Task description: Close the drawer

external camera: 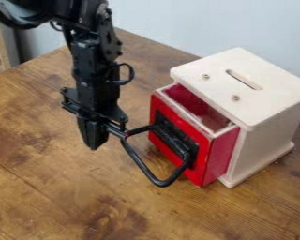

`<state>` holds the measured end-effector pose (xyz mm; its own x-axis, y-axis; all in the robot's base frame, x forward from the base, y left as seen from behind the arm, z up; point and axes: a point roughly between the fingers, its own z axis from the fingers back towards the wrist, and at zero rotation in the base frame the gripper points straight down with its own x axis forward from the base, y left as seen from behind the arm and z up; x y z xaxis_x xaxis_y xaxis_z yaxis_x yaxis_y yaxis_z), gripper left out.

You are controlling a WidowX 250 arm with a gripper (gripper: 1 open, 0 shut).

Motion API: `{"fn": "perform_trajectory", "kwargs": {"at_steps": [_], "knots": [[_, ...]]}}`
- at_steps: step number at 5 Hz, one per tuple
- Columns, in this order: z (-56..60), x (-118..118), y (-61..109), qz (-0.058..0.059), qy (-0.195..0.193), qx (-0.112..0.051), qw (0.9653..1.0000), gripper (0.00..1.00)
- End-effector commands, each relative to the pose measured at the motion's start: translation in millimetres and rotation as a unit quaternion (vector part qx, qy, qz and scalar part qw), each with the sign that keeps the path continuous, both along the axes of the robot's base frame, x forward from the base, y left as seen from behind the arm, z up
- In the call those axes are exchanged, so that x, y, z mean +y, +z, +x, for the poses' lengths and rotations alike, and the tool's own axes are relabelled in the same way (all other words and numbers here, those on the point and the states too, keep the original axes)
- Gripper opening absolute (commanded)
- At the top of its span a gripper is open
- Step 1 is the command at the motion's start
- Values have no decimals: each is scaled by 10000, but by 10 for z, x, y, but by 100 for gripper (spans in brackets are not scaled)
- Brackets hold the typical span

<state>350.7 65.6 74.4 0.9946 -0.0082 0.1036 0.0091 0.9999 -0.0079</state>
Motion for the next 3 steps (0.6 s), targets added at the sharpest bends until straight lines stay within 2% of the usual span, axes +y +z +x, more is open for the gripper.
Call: {"fn": "perform_trajectory", "kwargs": {"at_steps": [1, 3], "knots": [[10, 122, 253, 124, -201, -428, 9988, 100], [88, -33, 122, 128, -33, -288, 9995, 100]]}}
